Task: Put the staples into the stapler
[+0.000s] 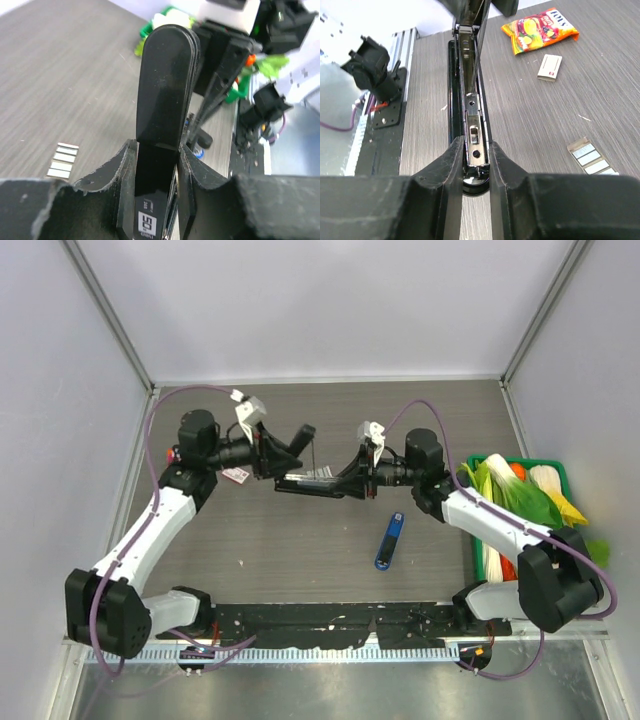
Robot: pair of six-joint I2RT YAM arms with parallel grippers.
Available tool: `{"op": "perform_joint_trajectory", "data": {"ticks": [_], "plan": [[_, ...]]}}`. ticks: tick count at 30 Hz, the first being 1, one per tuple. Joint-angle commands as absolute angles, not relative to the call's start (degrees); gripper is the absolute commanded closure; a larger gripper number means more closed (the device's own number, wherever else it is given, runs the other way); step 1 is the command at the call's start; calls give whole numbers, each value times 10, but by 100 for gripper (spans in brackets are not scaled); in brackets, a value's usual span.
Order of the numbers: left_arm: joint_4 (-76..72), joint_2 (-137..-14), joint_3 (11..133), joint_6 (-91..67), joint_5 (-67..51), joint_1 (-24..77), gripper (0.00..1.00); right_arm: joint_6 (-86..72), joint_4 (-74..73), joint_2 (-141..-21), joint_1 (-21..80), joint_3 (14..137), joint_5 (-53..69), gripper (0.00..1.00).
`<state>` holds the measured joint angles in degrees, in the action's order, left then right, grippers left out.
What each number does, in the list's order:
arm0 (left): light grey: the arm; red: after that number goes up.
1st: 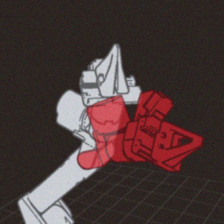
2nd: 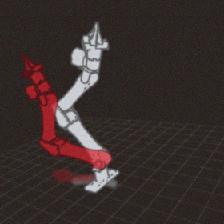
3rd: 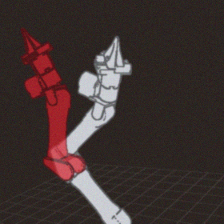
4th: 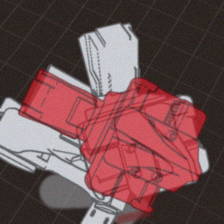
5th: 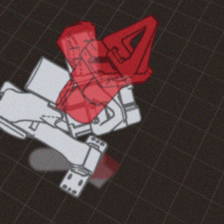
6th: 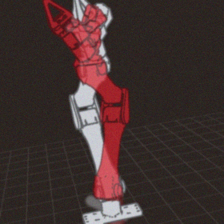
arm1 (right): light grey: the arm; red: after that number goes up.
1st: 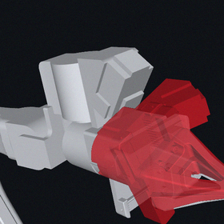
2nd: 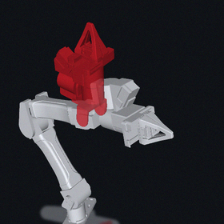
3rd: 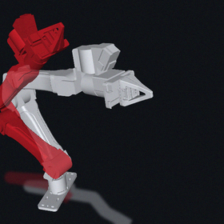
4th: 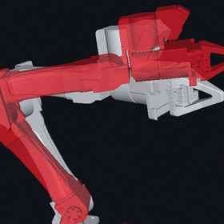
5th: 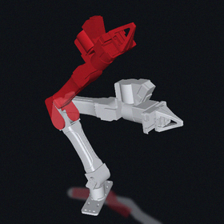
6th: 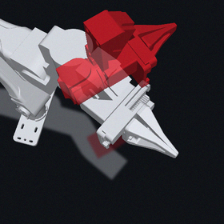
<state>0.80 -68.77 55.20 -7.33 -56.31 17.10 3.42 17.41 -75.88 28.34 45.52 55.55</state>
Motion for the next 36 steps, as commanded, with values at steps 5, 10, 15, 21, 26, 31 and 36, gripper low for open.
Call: {"op": "perform_joint_trajectory", "data": {"ticks": [5, 10, 15, 21, 26, 31, 36], "plan": [[-450, -667, 496, -454, -372, 19, 100, -170, 359, -744, 295, 412, 469, 99], [-581, -669, 441, -547, -330, 3, 100, -196, 385, -744, 326, 403, 447, 99], [-678, -664, 402, -619, -308, -21, 100, -179, 368, -765, 349, 411, 466, 86], [-718, -653, 408, -680, -302, -56, 100, -170, 385, -762, 356, 389, 487, 55], [-716, -654, 407, -693, -303, -70, 100, -130, 360, -737, 356, 385, 509, 42], [-715, -666, 399, -681, -360, -56, 100, -32, 210, -712, 353, 482, 493, 39], [-696, -665, 383, -663, -389, -5, 100, -11, 118, -736, 355, 580, 490, 33]]}}
